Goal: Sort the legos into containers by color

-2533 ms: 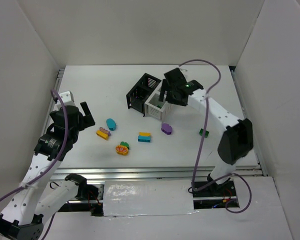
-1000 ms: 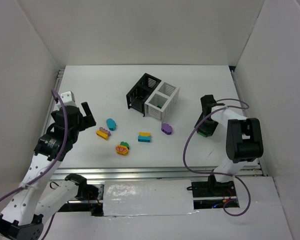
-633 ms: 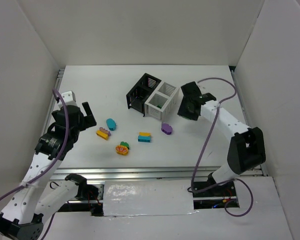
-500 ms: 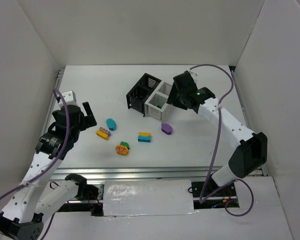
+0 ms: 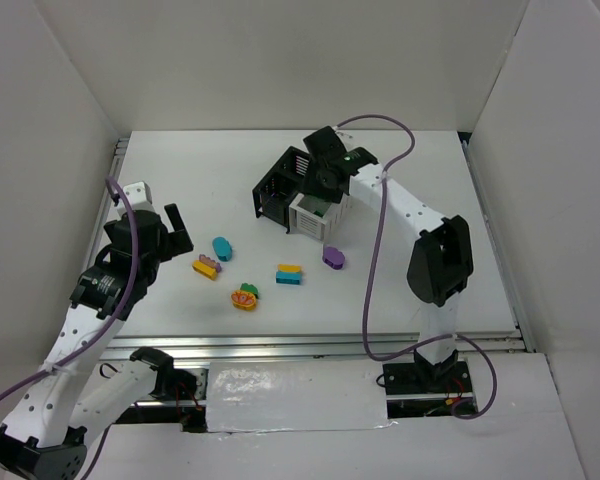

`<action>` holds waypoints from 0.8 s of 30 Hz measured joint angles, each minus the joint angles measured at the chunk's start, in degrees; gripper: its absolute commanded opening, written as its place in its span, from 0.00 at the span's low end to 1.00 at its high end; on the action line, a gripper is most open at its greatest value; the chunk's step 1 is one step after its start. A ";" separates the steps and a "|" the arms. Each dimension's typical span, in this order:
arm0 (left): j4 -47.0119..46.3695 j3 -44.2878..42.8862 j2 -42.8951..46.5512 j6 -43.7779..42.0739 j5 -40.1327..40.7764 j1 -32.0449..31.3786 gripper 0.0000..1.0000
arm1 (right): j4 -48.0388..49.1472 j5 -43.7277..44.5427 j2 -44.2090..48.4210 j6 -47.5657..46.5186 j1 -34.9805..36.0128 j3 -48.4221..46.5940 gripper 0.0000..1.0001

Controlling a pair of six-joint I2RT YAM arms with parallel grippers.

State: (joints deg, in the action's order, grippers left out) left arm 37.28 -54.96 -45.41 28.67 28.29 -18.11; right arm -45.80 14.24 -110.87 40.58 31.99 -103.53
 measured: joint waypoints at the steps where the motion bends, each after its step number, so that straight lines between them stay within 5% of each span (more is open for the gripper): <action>1: 0.00 0.00 0.00 0.00 0.00 0.00 1.00 | -0.11 -0.07 0.02 -0.02 0.02 0.00 0.32; 2: 0.00 0.00 0.00 0.00 0.00 0.00 1.00 | 0.00 -0.09 0.24 -0.07 0.07 0.02 0.48; 5: 0.00 0.00 0.00 0.00 0.00 0.00 1.00 | 0.55 -0.17 0.85 -0.33 0.33 0.42 0.65; 10: 0.00 0.00 -0.11 0.00 0.02 0.00 1.00 | 0.46 -0.11 1.01 -1.03 1.36 0.72 0.81; 19: 0.20 -0.04 -0.11 0.70 0.17 0.00 1.00 | 1.05 -0.81 2.40 -3.10 2.54 1.75 0.82; 24: 2.93 -1.53 -6.08 9.22 -1.84 -0.09 1.00 | 4.48 -2.75 13.86 -6.36 6.40 11.26 0.83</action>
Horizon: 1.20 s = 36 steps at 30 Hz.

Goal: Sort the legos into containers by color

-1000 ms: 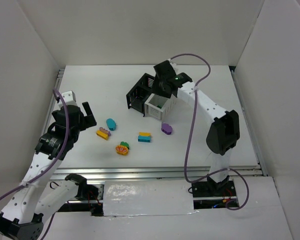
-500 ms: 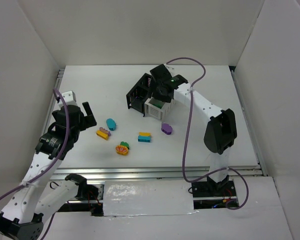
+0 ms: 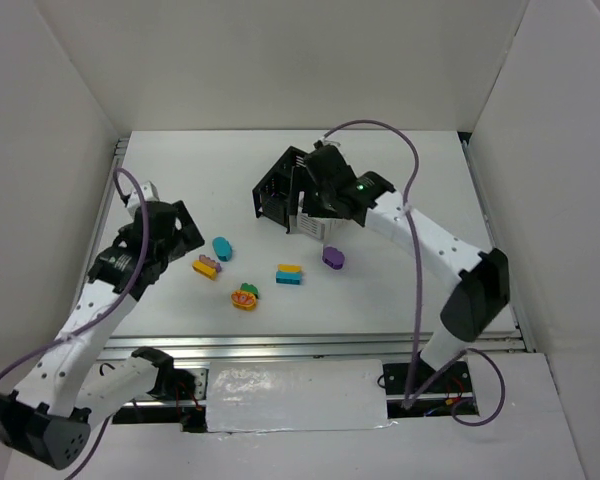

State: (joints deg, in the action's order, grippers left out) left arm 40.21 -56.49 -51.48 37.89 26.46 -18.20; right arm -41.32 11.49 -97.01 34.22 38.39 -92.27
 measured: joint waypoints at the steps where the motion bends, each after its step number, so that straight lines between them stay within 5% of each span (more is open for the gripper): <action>1: 0.13 0.35 -1.49 3.50 -0.26 -0.31 1.00 | 0.81 -0.63 2.69 -0.35 0.87 2.03 0.83; 5: -0.20 7.69 -3.48 17.51 -0.48 -4.83 0.99 | 3.34 -2.29 13.20 -0.90 1.97 10.67 0.85; 6: 0.52 9.46 -3.56 20.98 -0.52 -6.56 1.00 | 3.43 -2.40 14.86 -0.87 1.92 12.37 0.99; 14: 3.15 10.08 -16.50 44.81 -0.26 -17.16 1.00 | 4.92 -3.21 20.50 -1.09 1.57 23.65 1.00; 28: -2.93 8.11 -33.75 55.67 -4.17 -21.33 0.98 | 5.81 -6.84 25.29 -3.91 1.57 29.31 1.00; 31: -4.66 8.31 -34.23 55.82 -4.66 -21.33 0.84 | 6.10 -7.43 25.75 -4.33 1.60 29.97 0.99; 35: -7.65 9.90 -33.55 56.33 -4.76 -21.35 0.51 | 6.34 -7.69 25.75 -4.72 1.57 30.03 1.00; 36: -8.44 10.51 -33.11 56.57 -4.79 -21.35 0.51 | 6.67 -7.91 25.75 -4.74 1.60 30.08 1.00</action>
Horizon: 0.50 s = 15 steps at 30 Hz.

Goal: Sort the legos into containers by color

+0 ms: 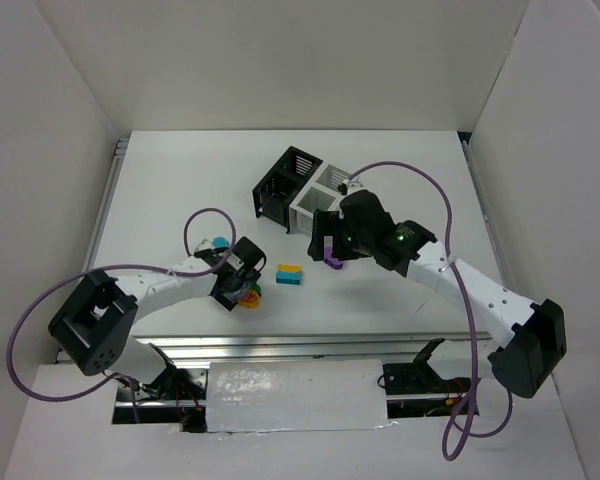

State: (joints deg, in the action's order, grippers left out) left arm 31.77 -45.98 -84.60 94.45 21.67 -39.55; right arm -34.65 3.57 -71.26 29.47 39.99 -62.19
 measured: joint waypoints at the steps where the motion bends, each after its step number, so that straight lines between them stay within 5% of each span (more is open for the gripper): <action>1: -0.74 0.74 0.59 0.13 0.02 -0.02 0.51 | 0.50 -0.28 0.00 0.00 -0.02 0.15 1.00; 4: -2.43 2.86 2.64 0.15 0.02 -0.02 0.44 | 1.44 -1.49 -0.02 0.00 -0.02 0.79 1.00; 7: -3.56 4.57 4.57 -0.92 0.04 -0.02 0.00 | 1.99 -2.80 -0.02 0.00 -0.02 1.14 1.00; 15: -5.40 8.04 13.42 -10.58 2.10 -1.46 0.00 | 9.05 -10.91 0.59 -0.61 -0.02 6.95 0.99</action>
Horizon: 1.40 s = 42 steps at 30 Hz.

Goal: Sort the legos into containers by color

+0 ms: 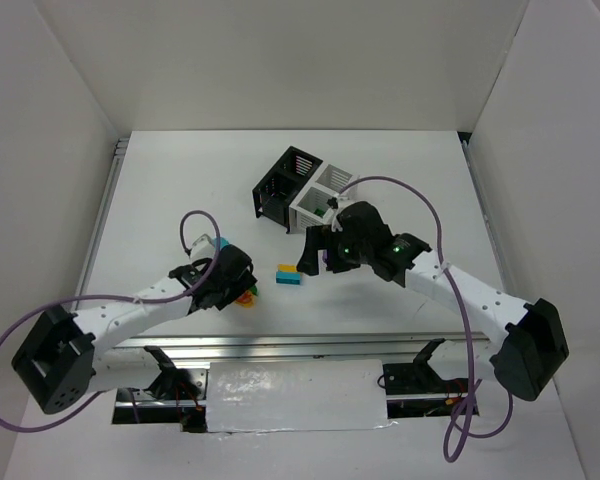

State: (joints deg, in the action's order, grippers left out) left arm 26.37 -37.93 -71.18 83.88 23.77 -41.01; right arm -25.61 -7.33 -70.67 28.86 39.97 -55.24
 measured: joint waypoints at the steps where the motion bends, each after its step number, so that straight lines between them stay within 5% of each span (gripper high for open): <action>1: -0.83 0.00 1.60 -2.08 -0.04 -0.15 0.00 | 1.77 -2.12 0.42 -0.07 0.02 1.46 0.99; 11: -8.66 -4.83 7.93 -20.57 -8.13 -0.81 0.00 | 18.69 -11.87 3.13 2.75 4.46 12.02 0.94; 25: -10.67 -5.40 12.48 -20.72 -15.76 -1.14 0.00 | 28.85 2.64 2.51 13.14 12.37 12.87 0.85; 34: -5.14 -5.22 13.03 -18.78 -10.45 -1.20 0.06 | 28.41 9.99 4.74 15.08 12.76 15.32 0.87; 35: -4.66 -4.98 13.20 -18.75 -9.92 -1.20 0.09 | 27.93 11.06 6.64 15.21 12.79 16.65 0.88; 37: -3.13 -4.70 13.79 -18.91 -8.92 -1.20 0.31 | 26.12 13.31 10.47 15.26 12.76 18.14 0.91; 38: -2.51 -4.70 14.12 -19.06 -8.52 -1.20 0.58 | 24.87 14.71 11.78 15.28 12.76 18.10 0.92; 39: -2.25 -4.70 14.38 -19.19 -8.17 -1.20 0.69 | 23.85 16.00 12.85 15.32 12.76 17.94 0.93; 42: -1.88 -4.81 13.42 -19.56 -7.82 -1.53 0.88 | 19.56 20.79 15.91 15.87 12.76 17.46 0.98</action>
State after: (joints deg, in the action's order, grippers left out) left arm 24.49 -42.74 -57.76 64.31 15.94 -42.54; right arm -6.04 13.45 -54.76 44.73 52.73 -37.78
